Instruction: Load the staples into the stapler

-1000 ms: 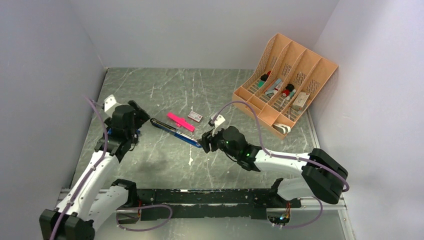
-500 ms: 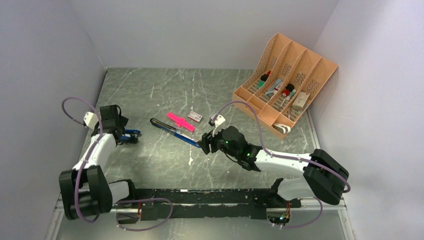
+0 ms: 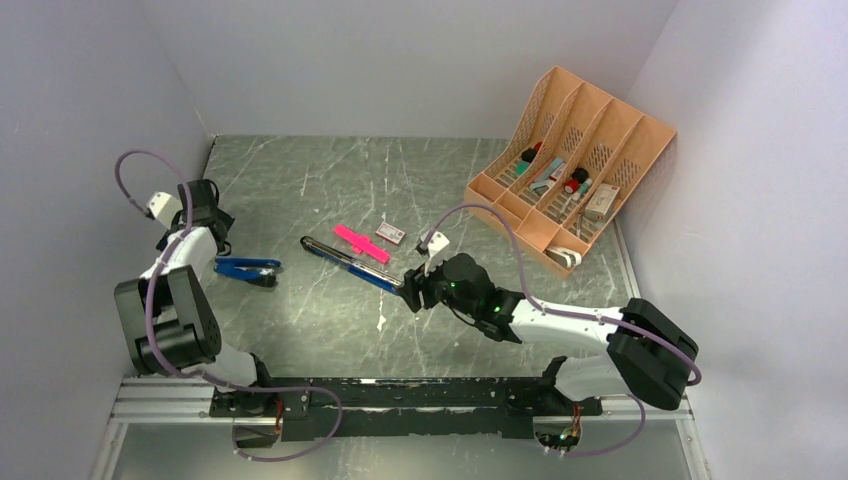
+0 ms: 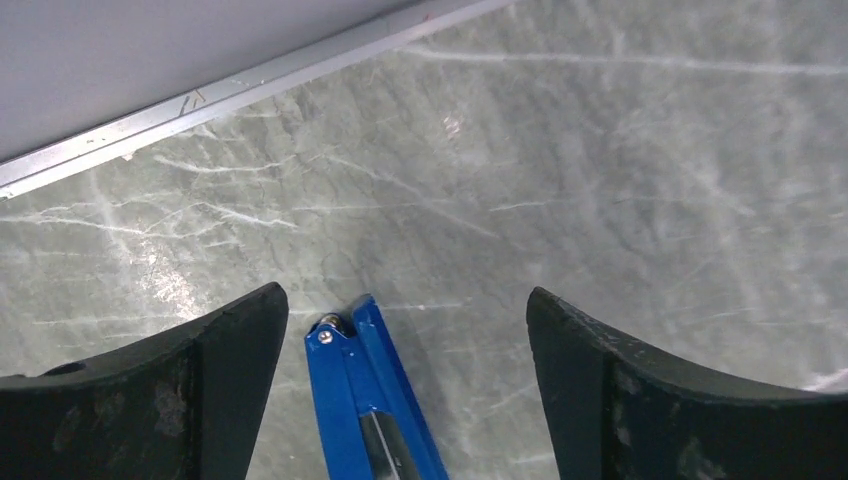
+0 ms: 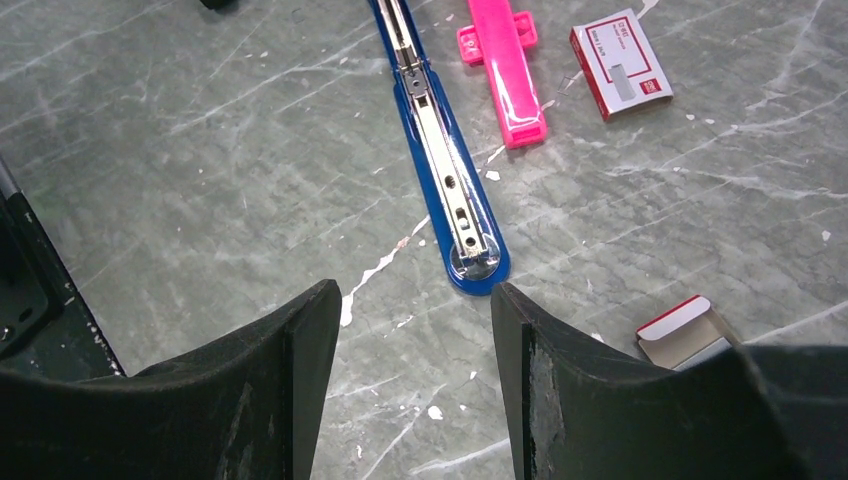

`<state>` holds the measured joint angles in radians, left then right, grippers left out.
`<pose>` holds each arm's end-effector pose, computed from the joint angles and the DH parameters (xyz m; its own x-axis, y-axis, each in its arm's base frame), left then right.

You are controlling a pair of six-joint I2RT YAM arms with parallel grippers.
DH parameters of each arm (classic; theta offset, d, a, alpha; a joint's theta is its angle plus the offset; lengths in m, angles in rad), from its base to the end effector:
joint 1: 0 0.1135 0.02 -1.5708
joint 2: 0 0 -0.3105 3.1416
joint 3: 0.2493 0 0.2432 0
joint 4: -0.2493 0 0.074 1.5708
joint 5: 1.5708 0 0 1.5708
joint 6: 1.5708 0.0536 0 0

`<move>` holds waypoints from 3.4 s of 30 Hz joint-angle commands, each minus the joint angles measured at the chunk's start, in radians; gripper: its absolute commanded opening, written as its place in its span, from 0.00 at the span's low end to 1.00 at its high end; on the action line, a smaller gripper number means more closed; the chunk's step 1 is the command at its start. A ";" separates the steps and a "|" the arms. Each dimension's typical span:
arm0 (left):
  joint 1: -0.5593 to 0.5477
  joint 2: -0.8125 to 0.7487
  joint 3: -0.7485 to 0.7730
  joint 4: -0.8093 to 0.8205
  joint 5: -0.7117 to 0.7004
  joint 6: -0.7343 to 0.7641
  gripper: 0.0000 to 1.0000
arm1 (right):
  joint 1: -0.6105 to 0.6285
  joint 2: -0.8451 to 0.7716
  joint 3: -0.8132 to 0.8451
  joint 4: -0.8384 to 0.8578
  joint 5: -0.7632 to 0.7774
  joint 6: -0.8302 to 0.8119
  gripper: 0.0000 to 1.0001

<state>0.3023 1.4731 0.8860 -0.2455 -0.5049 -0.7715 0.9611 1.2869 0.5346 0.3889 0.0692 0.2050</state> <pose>0.2792 0.1142 0.2525 -0.1079 -0.6728 -0.7319 -0.9019 0.3760 -0.2127 0.1549 0.2153 0.2490 -0.3582 -0.1582 -0.9201 -0.7231 0.6705 0.1662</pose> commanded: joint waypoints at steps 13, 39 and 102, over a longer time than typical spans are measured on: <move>0.005 0.138 -0.015 0.055 0.232 0.141 0.63 | -0.004 0.044 0.014 0.000 -0.056 -0.035 0.61; -0.373 -0.126 -0.316 0.027 0.302 0.004 0.52 | -0.004 -0.006 -0.002 -0.033 -0.008 -0.010 0.61; -0.241 -0.716 -0.156 0.125 0.663 0.482 0.71 | 0.108 0.593 0.503 -0.122 -0.197 0.179 0.00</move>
<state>0.0681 0.7506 0.7509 -0.2340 -0.0250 -0.3088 1.1366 1.9903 1.1320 0.2779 0.0387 0.4221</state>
